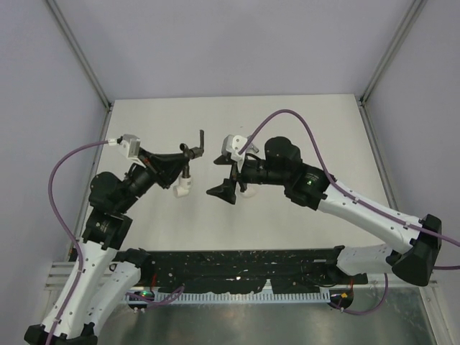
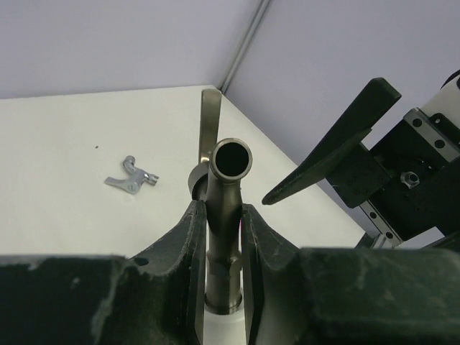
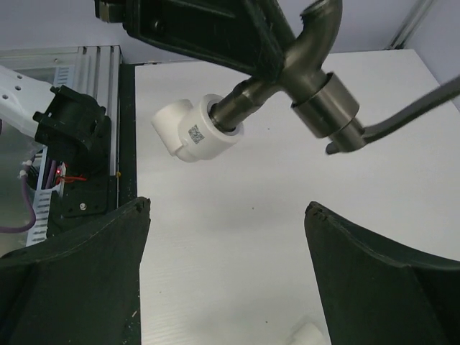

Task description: Install the water faucets

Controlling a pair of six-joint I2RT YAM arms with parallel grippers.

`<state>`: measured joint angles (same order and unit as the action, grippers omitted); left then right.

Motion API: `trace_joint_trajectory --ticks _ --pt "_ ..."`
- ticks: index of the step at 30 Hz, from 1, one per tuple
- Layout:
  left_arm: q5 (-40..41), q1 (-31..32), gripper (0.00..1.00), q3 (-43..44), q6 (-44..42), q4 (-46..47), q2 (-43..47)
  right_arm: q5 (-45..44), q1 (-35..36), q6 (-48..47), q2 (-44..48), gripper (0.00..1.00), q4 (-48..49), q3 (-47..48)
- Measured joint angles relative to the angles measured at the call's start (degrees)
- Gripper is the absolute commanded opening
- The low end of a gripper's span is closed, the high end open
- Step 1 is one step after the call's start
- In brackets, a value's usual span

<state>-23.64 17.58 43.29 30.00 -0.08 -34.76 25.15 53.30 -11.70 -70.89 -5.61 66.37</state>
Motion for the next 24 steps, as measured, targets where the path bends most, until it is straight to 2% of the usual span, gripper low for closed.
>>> trace_joint_trajectory --ticks 10,14,15,20,23,24 --pt "-0.46 0.02 0.00 -4.81 4.94 6.27 -2.56 -7.87 0.00 11.67 -9.18 0.93 9.97 0.26" --pt "-0.37 0.02 0.00 -8.15 7.08 10.93 -4.94 -11.21 -1.03 18.01 -10.27 0.90 15.52 -4.15" --pt "-0.39 0.02 0.00 -9.33 7.80 12.24 -5.62 -11.47 -1.38 19.34 -10.51 0.86 16.74 -4.90" --pt "0.13 0.66 0.00 -11.65 10.82 15.19 -7.78 -11.89 -2.91 25.62 -13.73 0.77 24.46 -6.71" --pt "0.35 1.49 0.00 -11.72 11.98 17.16 -7.72 -10.45 -3.19 29.09 -16.26 0.55 28.61 -6.82" --pt "0.42 1.66 0.00 -11.72 12.61 18.27 -7.72 -10.10 -3.10 29.86 -16.85 0.41 29.57 -6.82"
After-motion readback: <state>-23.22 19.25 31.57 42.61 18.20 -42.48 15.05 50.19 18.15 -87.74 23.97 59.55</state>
